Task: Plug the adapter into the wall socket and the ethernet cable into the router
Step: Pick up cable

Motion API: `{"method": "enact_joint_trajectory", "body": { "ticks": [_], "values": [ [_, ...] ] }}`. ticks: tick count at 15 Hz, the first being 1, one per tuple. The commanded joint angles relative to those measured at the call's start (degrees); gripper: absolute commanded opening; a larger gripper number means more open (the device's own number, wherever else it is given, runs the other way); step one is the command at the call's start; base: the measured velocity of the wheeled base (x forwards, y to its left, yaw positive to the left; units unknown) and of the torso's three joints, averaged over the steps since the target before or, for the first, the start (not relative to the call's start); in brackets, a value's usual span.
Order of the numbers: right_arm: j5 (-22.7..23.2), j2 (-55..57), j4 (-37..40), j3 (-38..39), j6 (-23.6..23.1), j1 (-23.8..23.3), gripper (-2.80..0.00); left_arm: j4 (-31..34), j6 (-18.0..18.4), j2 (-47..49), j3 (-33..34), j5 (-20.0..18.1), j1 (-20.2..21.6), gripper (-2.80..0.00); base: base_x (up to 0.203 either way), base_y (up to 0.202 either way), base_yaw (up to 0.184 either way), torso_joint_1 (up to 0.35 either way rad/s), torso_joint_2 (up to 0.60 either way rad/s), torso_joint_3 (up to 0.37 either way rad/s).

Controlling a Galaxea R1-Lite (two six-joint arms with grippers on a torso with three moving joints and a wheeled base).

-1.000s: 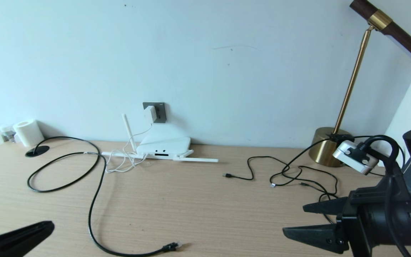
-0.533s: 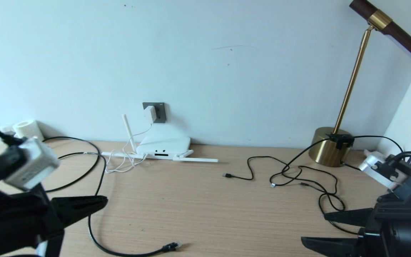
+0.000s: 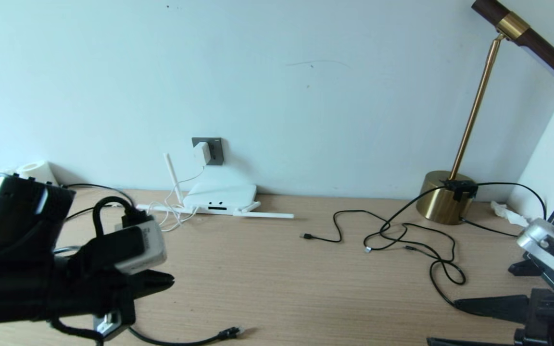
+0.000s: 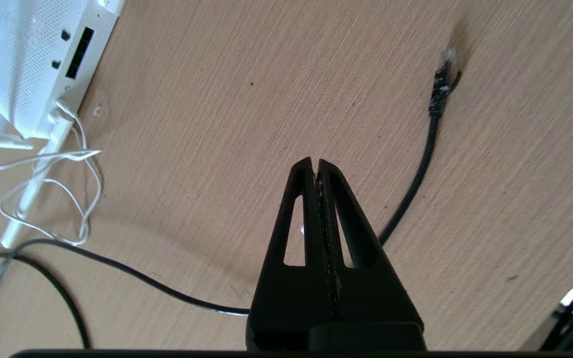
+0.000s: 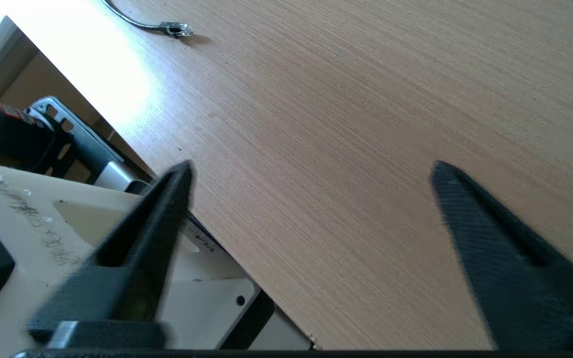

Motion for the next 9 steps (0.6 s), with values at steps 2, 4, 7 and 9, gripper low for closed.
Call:
{"method": "enact_joint_trajectory", "body": {
  "ticks": [2, 4, 7, 9],
  "values": [
    [-0.09, -1.53, 0.08, 0.62, 0.37, -0.18, -2.8, 0.51, 5.08, 3.46, -1.27, -0.12, 0.07, -2.8, 0.0, 0.0, 0.0, 0.0, 0.0, 0.0],
    [0.0, -1.36, 0.08, 1.31, 1.29, -0.35, -2.8, -0.25, 7.29, 5.23, -2.7, -0.91, -0.02, -2.8, 0.0, 0.0, 0.0, 0.0, 0.0, 0.0],
    [0.07, -1.55, -0.01, 2.35, 3.69, -0.35, -2.8, -1.86, 8.01, 6.8, -2.76, -3.2, -0.2, -2.8, 0.0, 0.0, 0.0, 0.0, 0.0, 0.0],
    [0.08, -2.41, -0.01, 3.2, 3.68, -0.31, -2.8, -2.22, 8.31, 9.49, -3.23, -3.11, -0.2, -2.8, 0.0, 0.0, 0.0, 0.0, 0.0, 0.0]
  ]
}}
